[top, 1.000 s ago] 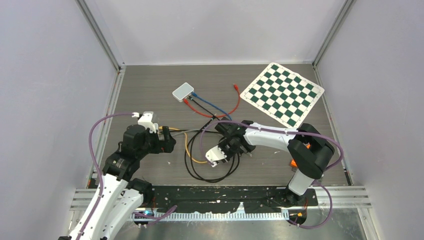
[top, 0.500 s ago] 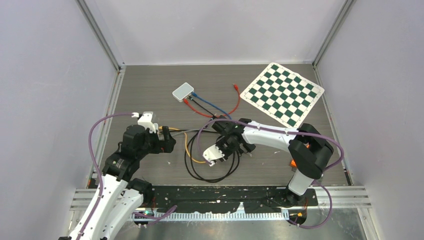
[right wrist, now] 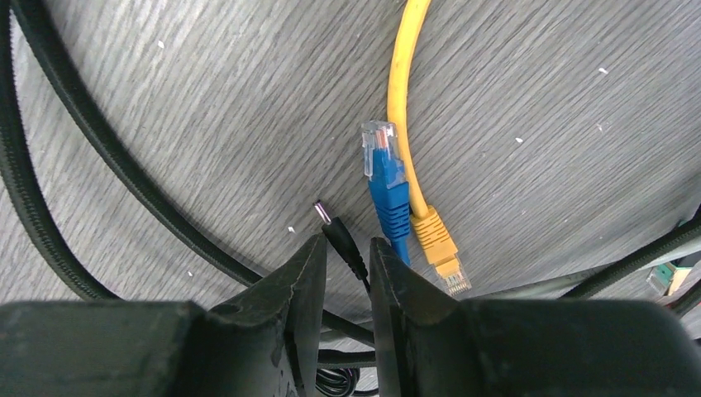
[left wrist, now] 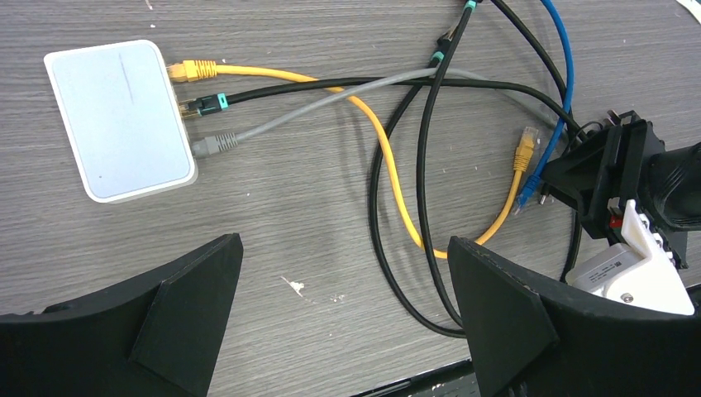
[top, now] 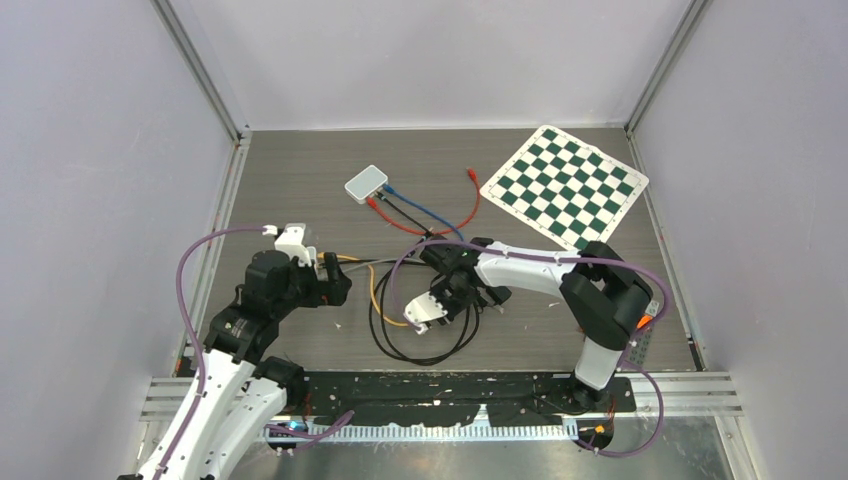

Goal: Insert the plug into the switch port
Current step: Pick up the power from the center of the board.

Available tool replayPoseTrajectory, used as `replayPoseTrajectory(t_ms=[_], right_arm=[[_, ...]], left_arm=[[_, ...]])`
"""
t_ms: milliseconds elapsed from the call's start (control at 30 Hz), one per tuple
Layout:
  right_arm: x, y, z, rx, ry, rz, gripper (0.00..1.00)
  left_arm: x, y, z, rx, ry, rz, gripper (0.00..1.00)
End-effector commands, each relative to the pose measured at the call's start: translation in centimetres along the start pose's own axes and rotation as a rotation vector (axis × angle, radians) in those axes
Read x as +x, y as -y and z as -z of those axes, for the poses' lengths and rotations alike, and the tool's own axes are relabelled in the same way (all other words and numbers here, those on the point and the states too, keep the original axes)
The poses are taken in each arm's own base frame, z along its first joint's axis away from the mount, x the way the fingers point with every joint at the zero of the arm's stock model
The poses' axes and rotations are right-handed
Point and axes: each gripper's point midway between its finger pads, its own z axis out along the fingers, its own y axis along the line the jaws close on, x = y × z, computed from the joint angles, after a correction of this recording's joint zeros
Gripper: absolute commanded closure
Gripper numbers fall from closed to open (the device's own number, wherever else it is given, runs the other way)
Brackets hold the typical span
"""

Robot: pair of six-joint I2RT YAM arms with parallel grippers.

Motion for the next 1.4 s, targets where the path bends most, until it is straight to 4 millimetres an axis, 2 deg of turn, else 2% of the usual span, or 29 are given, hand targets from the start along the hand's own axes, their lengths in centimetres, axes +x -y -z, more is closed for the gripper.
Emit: replayPoseTrajectory(t_ms=[0,100,267,367,467,567,633,767,833,967,1067,1167,1267,1300,1367], right_arm=[[1.0,0.7,-0.2,0.01,-0.056,-0.004,0.68],[1.6,0.5,-0.4,-0.009,-0.062,-0.011,0.73],[2.2,0.1,-1.0,-0.042,-0.072,-0.018,0.92],[1.8,0.7,-0.8,-0.014,-0.038,-0.022,0.95],[0.4,2.3,0.7,0.078,0.045,-0.047,0.95],[0.0,4.1,2.6,0.174,0.065,-0.071,0.95],[0.2,4.9,4.1,0.22,0.057,-0.092,0.95],[0.7,5.6,6.3,0.278,0.05,-0.12,0.95],[0.5,5.7,7.2,0.303,0.059,-0.118,0.95],[0.0,5.8,8.4,0.34,0.085,-0.115,0.95],[-0.2,6.0,9.2,0.382,0.101,-0.107,0.95],[-0.9,6.2,10.5,0.439,0.133,-0.083,0.95],[-1.3,6.1,11.2,0.483,0.154,-0.06,0.95],[-1.5,6.2,11.8,0.5,0.161,-0.05,0.95],[-1.9,6.2,12.4,0.522,0.175,-0.037,0.95]], left_arm=[[-0.9,0.0,0.2,-0.003,0.034,0.004,0.01],[-1.0,-0.3,0.2,-0.019,0.04,0.014,0.0],[-1.5,-0.9,0.7,-0.064,0.052,0.081,0.0],[-1.4,-0.6,0.6,-0.022,0.04,0.145,0.02],[-1.5,-0.1,0.4,0.046,0.027,0.207,0.04],[-1.5,0.0,-0.1,0.076,0.0,0.254,0.07],[-1.8,-1.0,-0.6,0.021,-0.006,0.278,0.09],[-2.3,-6.4,-0.9,-0.308,0.018,0.405,0.09],[-2.7,-7.9,-1.3,-0.397,0.021,0.455,0.11],[-2.0,-9.0,-2.8,-0.496,-0.055,0.569,0.14],[-0.7,-9.9,-3.5,-0.589,-0.058,0.723,0.22],[0.4,-11.7,-3.4,-0.734,-0.026,0.836,0.3],[0.2,-11.3,-4.4,-0.698,0.01,0.908,0.36],[0.2,-10.9,-5.0,-0.672,0.032,0.951,0.42],[0.6,-10.5,-5.9,-0.653,0.053,1.017,0.47]])
